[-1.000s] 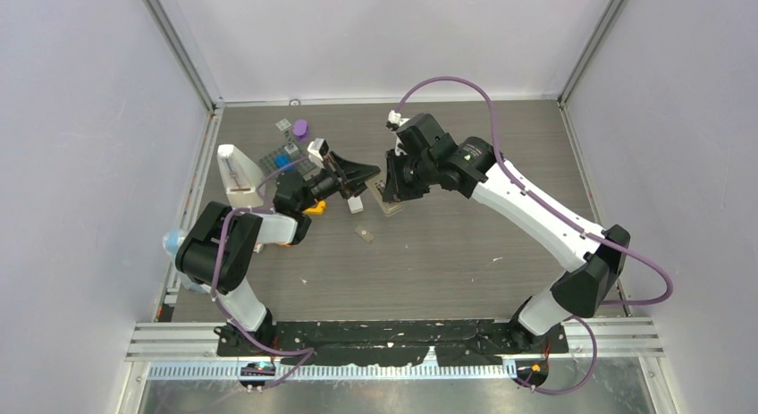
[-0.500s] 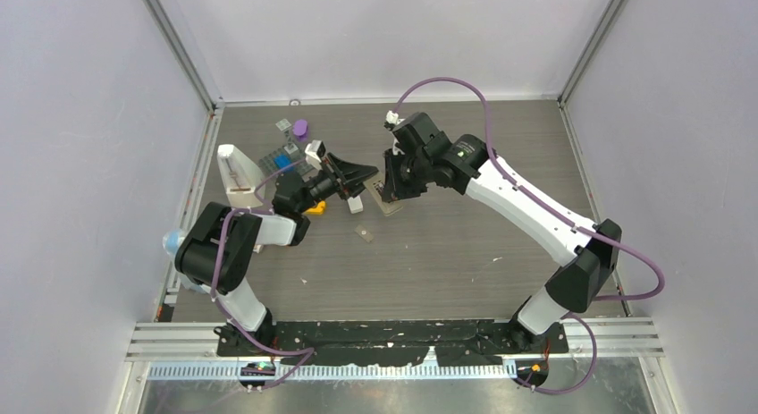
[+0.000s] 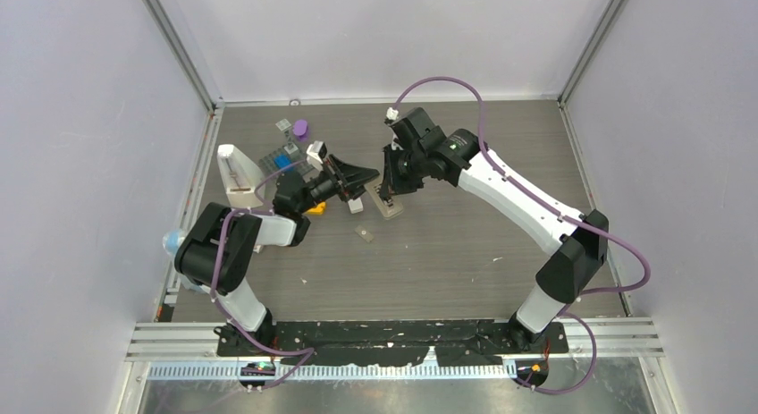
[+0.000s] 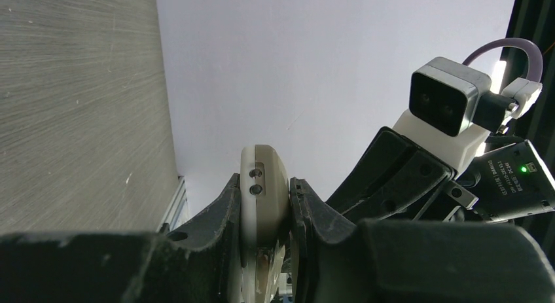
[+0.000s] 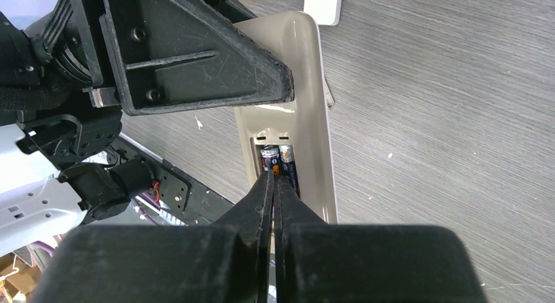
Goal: Load the batteries into the remote control
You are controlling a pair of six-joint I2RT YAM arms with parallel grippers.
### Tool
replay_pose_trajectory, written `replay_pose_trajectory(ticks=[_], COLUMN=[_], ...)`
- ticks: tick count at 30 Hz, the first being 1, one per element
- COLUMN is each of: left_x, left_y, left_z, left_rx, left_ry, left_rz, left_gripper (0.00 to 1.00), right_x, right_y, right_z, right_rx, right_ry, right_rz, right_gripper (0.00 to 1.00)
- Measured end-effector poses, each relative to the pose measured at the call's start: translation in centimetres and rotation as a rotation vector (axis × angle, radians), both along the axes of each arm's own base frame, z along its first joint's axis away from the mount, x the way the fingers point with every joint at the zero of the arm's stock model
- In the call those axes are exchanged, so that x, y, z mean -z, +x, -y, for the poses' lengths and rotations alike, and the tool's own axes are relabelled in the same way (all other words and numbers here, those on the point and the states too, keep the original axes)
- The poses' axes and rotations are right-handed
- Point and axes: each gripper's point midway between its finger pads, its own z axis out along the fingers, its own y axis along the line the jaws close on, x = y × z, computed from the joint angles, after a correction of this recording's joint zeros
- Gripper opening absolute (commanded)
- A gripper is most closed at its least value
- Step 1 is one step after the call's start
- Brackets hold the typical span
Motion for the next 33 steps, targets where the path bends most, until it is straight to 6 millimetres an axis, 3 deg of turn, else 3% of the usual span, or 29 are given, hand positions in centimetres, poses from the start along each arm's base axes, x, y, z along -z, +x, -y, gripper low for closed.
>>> replay_pose_trajectory(ticks=[7, 13, 15, 18, 20, 24, 28, 33], left_x=[-0.2, -2.1, -3.1, -4.0, -4.1, -4.1, -4.1, -3.8], left_y=[0.1, -0.2, -0.6, -1.2, -1.4, -1.5, -1.6, -1.6], left_z=[-0.5, -1.7, -2.1, -2.6, -3.0, -3.9, -5.4, -7.9], left_rx=[-0.015, -0.043, -0.05, -0.061, -0.069, -0.091, -0.13, -0.214], left_ry=[0.033, 0.077, 0.1, 0.142, 0.181, 0.259, 0.334, 0.45], left_rz=[0.041, 0.151, 0.207, 0.276, 0.306, 0.348, 0.38, 0.388], left_gripper=[0.0, 0.0, 0.0, 0.0, 0.0, 0.0, 0.0, 0.0], right_x=[0.0, -1.9, -3.3, -5.8, -7.7, -10.3, -9.3, -3.4], right_y=[0.0, 0.1, -0.2, -0.5, -0.8, -1.1, -0.6, 0.5], right_z=[-0.2, -1.0, -0.9, -0.5, 0.0, 1.1, 2.0, 2.3], right_rx=[-0.008, -0.032, -0.038, -0.039, -0.043, -0.043, -0.04, -0.062], right_ry=[0.011, 0.093, 0.134, 0.204, 0.247, 0.298, 0.258, 0.124], right_rz=[-0.008, 0.041, 0.073, 0.138, 0.201, 0.314, 0.378, 0.351], right_gripper=[0.06, 0.13, 0.23, 0.5, 0.62, 0.74, 0.76, 0.76])
